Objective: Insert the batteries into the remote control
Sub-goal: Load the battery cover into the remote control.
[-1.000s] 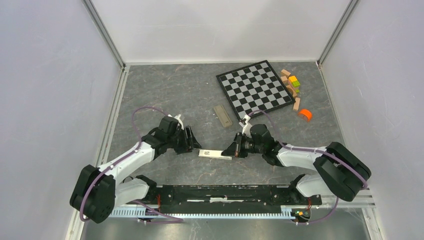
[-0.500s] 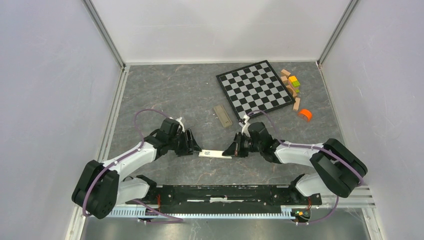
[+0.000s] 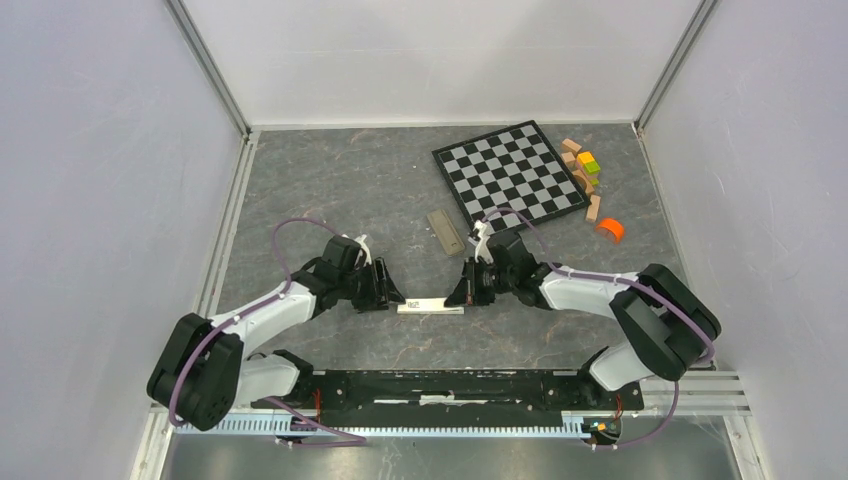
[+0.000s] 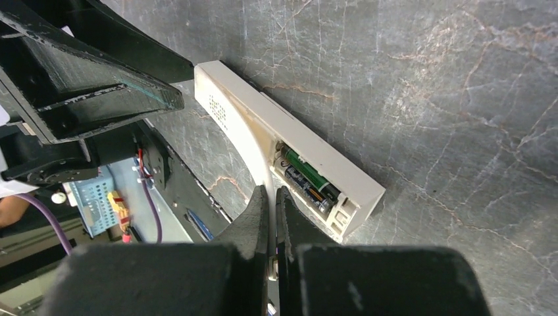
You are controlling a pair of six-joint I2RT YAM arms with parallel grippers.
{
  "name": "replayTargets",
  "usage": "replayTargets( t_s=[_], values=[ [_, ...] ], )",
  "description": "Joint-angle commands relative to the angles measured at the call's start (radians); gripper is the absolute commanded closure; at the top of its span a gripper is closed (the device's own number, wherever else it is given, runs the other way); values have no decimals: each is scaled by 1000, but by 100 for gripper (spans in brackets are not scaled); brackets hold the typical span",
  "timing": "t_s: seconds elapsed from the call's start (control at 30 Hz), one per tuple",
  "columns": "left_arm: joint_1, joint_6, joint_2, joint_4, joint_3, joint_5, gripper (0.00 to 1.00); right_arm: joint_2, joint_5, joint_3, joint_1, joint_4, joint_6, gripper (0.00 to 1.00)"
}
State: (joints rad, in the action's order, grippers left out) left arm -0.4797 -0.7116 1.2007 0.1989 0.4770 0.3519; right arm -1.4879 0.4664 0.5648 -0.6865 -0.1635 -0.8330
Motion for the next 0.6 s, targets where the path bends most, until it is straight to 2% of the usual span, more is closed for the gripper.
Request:
replayTargets(
  t_s=[0.0, 0.57],
  values=[
    [-1, 40, 19, -49, 21, 32, 42, -41, -90, 48, 15, 188, 115, 100],
    [0, 25, 53, -82, 7, 24, 47, -72, -101, 86, 42, 269, 177, 100]
  ],
)
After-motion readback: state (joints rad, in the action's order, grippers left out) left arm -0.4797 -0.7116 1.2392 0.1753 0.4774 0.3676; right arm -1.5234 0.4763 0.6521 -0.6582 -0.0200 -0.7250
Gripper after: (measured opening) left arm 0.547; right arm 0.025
